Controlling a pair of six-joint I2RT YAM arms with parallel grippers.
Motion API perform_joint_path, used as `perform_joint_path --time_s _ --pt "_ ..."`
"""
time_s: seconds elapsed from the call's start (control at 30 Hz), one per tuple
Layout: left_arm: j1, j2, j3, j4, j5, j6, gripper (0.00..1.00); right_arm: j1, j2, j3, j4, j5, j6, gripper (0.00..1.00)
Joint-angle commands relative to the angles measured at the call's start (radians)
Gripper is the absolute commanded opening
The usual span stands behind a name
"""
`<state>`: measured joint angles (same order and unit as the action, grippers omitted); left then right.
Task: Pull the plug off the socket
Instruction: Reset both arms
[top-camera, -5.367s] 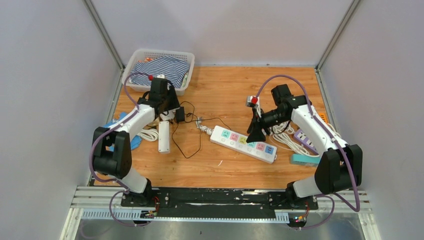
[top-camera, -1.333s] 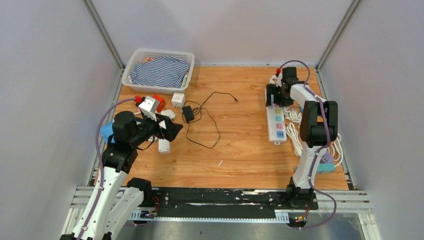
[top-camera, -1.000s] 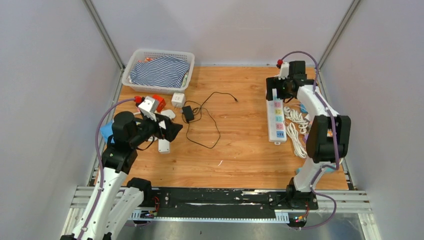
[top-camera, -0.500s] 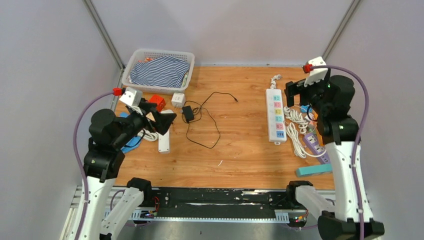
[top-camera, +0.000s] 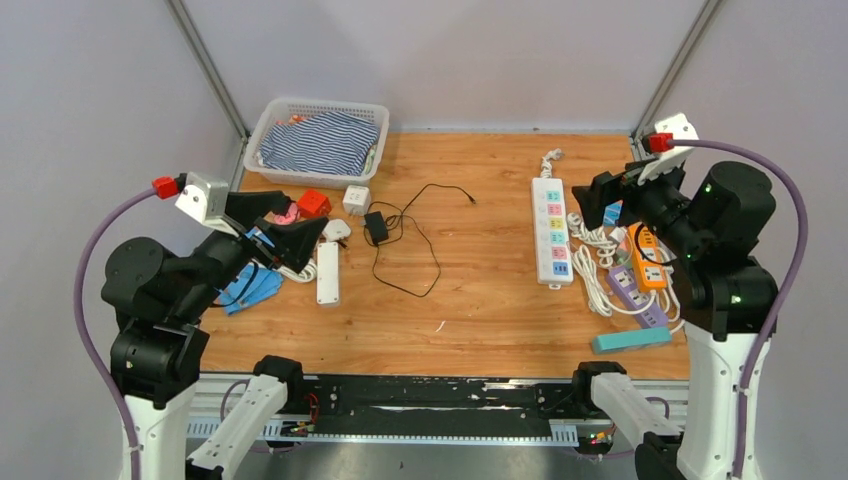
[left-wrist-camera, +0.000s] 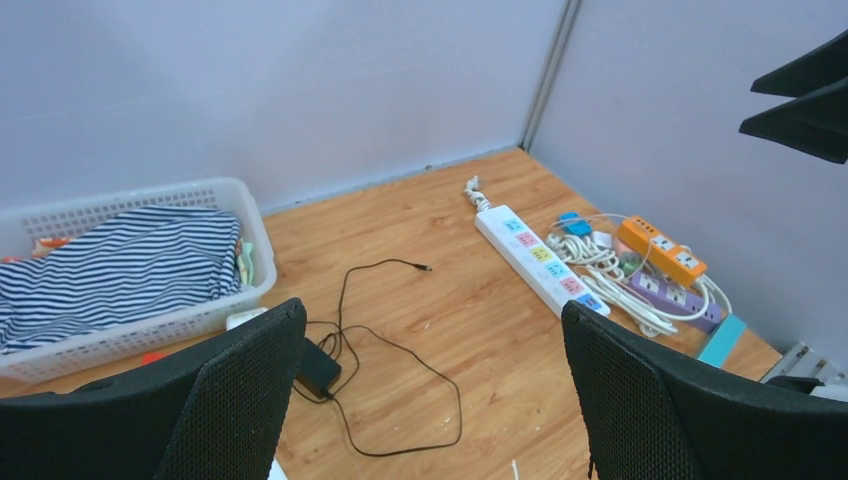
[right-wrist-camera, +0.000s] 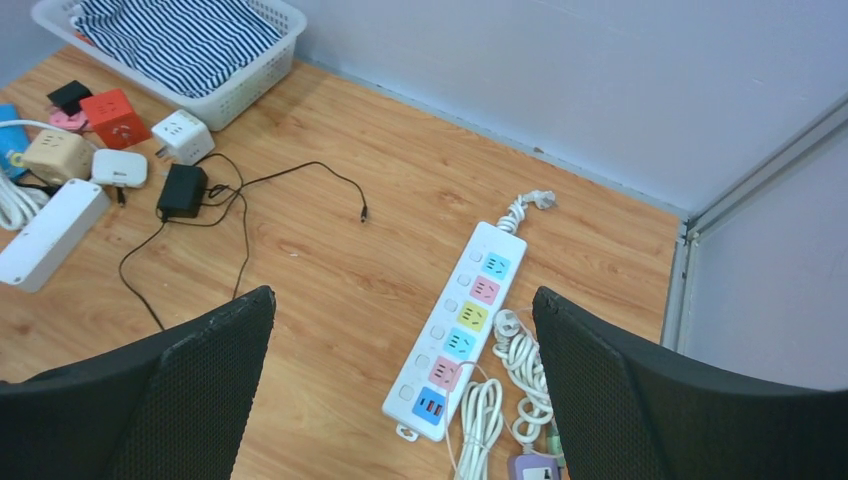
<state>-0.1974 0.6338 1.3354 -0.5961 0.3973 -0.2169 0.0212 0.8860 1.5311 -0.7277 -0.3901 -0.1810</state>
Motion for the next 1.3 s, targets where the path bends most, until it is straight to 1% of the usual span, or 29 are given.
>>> perform_joint_path --time_s 0.0,0.1,0.2,0.33,0.43,0.57,0.7,0.77,0.87,0.93,1.1,1.2,1.27 --pt "0.006 -0.002 0.04 -0.078 -0.017 -0.007 1.0 -0.012 -0.018 0.086 -0.121 -0.064 0.046 1.0" --pt "0.006 -0.007 0.062 -0.097 -0.009 -0.01 1.0 -0.012 -0.019 0.123 -0.147 -0.068 0.048 1.0" --pt "0.006 -0.013 0.078 -0.111 -0.007 -0.008 1.0 -0.012 -0.024 0.173 -0.203 -0.085 0.015 1.0" --pt "0.004 -0.025 0.042 -0.111 -0.011 0.001 1.0 -0.011 -0.037 0.228 -0.295 -0.121 -0.058 1.0" --pt "-0.005 -0.035 0.016 -0.108 0.001 0.014 1.0 -0.012 -0.05 0.219 -0.361 -0.187 -0.148 1.0" --pt "-0.072 -0.05 -0.027 -0.096 0.012 0.038 1.0 -0.088 -0.044 0.179 -0.405 -0.252 -0.217 1.0" --pt "-0.162 -0.075 -0.071 -0.096 -0.049 0.108 1.0 -0.165 -0.004 0.219 -0.436 -0.365 -0.224 1.0" --pt "-0.188 -0.074 -0.085 -0.096 -0.063 0.138 1.0 -0.201 0.019 0.239 -0.444 -0.431 -0.224 1.0" --pt "-0.218 -0.065 -0.106 -0.073 -0.067 0.154 1.0 -0.239 0.038 0.25 -0.48 -0.543 -0.282 1.0" --pt "-0.229 -0.058 -0.119 -0.058 -0.071 0.153 1.0 -0.255 0.042 0.249 -0.494 -0.589 -0.302 1.0" --pt "-0.234 -0.053 -0.14 -0.051 -0.131 0.137 1.0 -0.265 0.027 0.225 -0.488 -0.598 -0.284 1.0" --pt "-0.234 -0.045 -0.128 -0.051 -0.146 0.115 1.0 -0.264 0.01 0.188 -0.447 -0.61 -0.205 1.0" --pt "-0.234 -0.037 -0.111 -0.052 -0.131 0.089 1.0 -0.261 0.003 0.169 -0.416 -0.6 -0.156 1.0"
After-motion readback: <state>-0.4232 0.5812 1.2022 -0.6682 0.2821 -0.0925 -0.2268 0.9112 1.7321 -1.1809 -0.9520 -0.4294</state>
